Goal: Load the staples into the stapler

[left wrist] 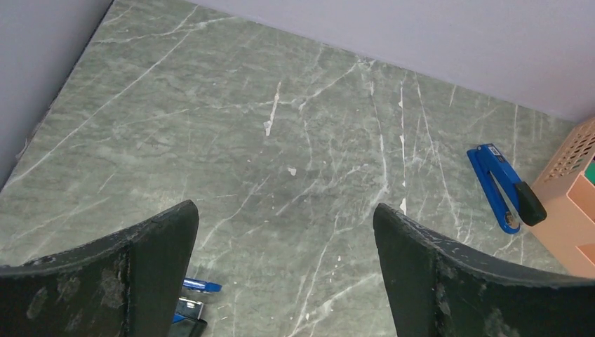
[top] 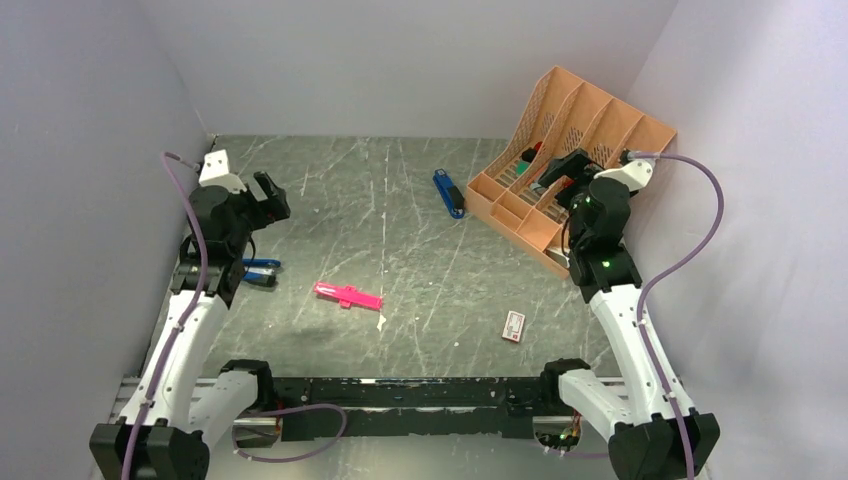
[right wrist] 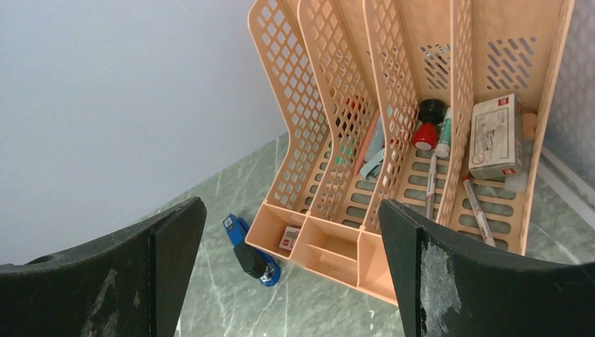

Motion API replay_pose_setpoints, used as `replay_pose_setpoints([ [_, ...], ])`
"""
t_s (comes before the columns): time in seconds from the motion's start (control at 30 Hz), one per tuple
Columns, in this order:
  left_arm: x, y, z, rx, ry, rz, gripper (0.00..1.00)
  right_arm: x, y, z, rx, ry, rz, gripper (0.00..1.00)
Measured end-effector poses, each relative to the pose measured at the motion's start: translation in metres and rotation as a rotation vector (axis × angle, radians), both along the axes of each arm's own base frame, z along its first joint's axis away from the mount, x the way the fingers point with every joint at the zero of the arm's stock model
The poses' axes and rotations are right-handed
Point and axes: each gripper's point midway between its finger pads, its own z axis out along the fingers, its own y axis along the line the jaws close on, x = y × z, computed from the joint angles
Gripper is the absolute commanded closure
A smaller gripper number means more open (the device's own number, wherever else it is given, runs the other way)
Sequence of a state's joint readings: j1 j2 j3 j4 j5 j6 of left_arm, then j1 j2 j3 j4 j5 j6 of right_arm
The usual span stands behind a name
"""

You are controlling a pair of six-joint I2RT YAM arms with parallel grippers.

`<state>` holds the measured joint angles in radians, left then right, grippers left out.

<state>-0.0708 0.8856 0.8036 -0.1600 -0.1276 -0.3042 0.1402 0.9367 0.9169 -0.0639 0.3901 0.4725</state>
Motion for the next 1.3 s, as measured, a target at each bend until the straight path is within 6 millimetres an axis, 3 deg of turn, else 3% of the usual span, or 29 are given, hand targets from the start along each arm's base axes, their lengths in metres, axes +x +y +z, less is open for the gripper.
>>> replay_pose_setpoints([
  [0.53,0.010,0.012,0.011,-0.004,-0.004,0.001,0.01,0.004,0.011,0.001,0.101,-0.023,0.071,0.02],
  [0.77,0.010,0.012,0.010,-0.007,0.002,-0.006,0.01,0.008,0.023,-0.025,0.110,0.008,0.138,0.03],
  [1.03,0.013,0.009,0.010,-0.011,0.006,-0.023,0.01,0.022,0.056,-0.055,0.065,0.101,0.338,0.08],
  [1.3,0.013,0.009,0.012,-0.013,0.004,-0.025,0.01,0.031,0.071,-0.072,0.026,0.191,0.418,0.12],
])
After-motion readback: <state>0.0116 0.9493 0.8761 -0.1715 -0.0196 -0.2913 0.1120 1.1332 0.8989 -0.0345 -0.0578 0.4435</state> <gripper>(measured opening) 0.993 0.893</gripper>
